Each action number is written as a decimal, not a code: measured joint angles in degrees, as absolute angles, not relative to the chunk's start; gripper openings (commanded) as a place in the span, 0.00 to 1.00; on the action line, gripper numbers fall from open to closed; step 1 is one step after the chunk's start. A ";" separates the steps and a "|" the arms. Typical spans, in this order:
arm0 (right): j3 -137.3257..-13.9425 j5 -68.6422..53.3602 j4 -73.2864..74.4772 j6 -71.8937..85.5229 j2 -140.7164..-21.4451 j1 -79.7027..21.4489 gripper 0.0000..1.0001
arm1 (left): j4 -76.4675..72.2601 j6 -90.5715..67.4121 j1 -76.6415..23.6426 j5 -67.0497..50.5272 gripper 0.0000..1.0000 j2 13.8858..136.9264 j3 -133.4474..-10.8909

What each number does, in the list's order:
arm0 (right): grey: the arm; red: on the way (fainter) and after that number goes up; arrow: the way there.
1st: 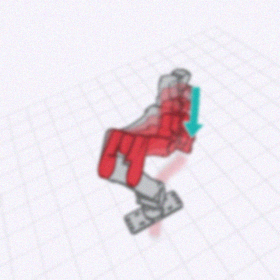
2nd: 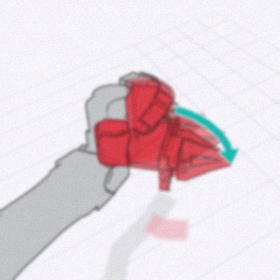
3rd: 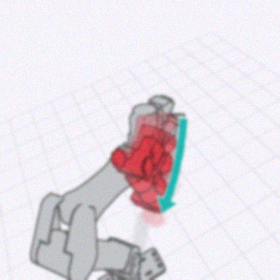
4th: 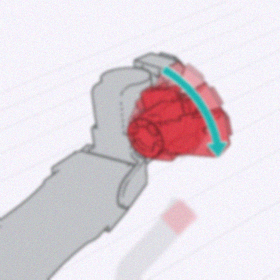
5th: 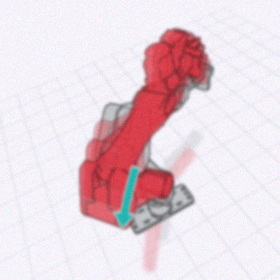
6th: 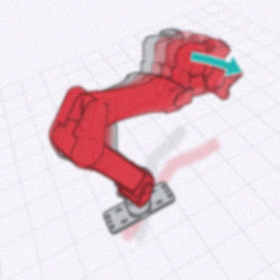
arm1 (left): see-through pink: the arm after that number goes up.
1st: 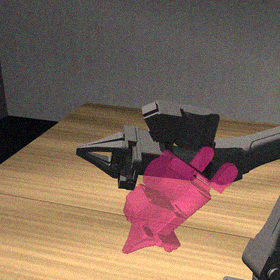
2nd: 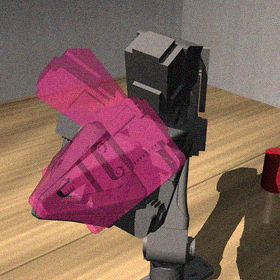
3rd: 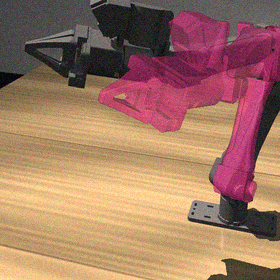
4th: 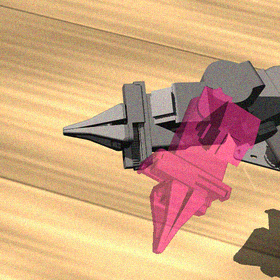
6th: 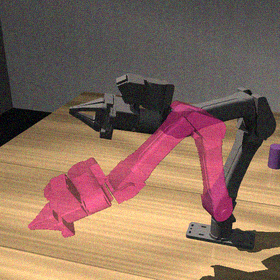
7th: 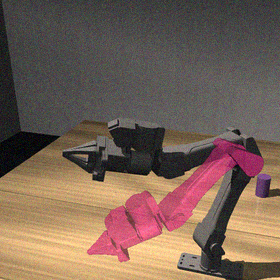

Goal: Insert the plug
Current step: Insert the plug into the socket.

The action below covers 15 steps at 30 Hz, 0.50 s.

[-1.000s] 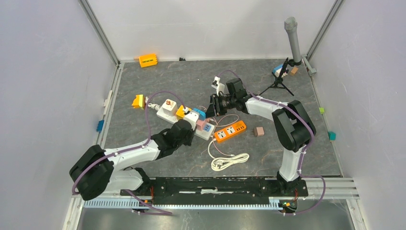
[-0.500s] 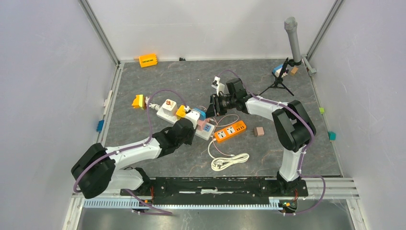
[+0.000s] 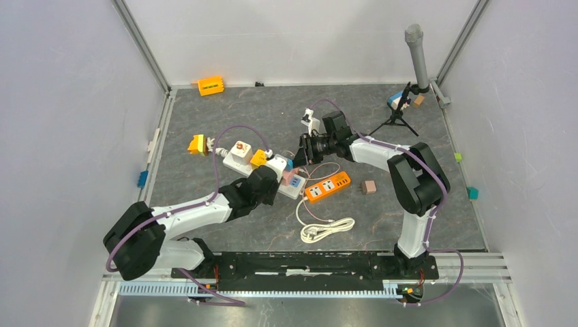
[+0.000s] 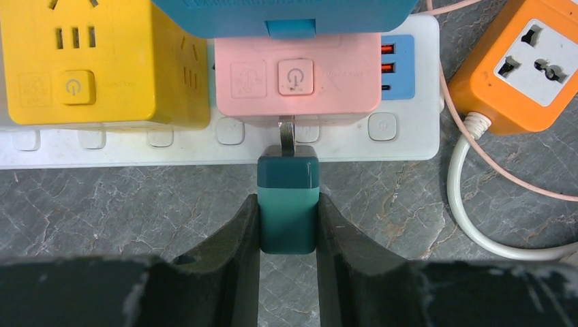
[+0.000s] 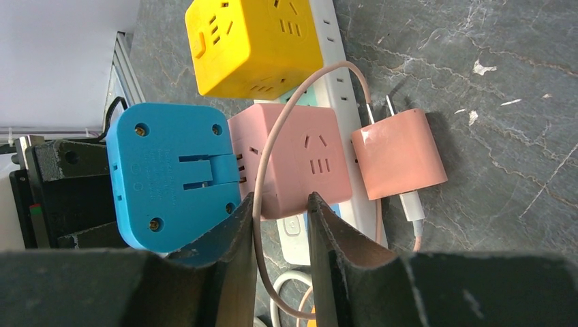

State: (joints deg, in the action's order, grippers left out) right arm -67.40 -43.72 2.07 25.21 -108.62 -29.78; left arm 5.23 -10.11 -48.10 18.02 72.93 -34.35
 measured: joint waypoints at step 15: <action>-68.34 -44.10 2.24 22.35 -109.03 -29.89 0.29 | -0.01 -6.31 -47.86 17.67 0.02 71.61 -31.29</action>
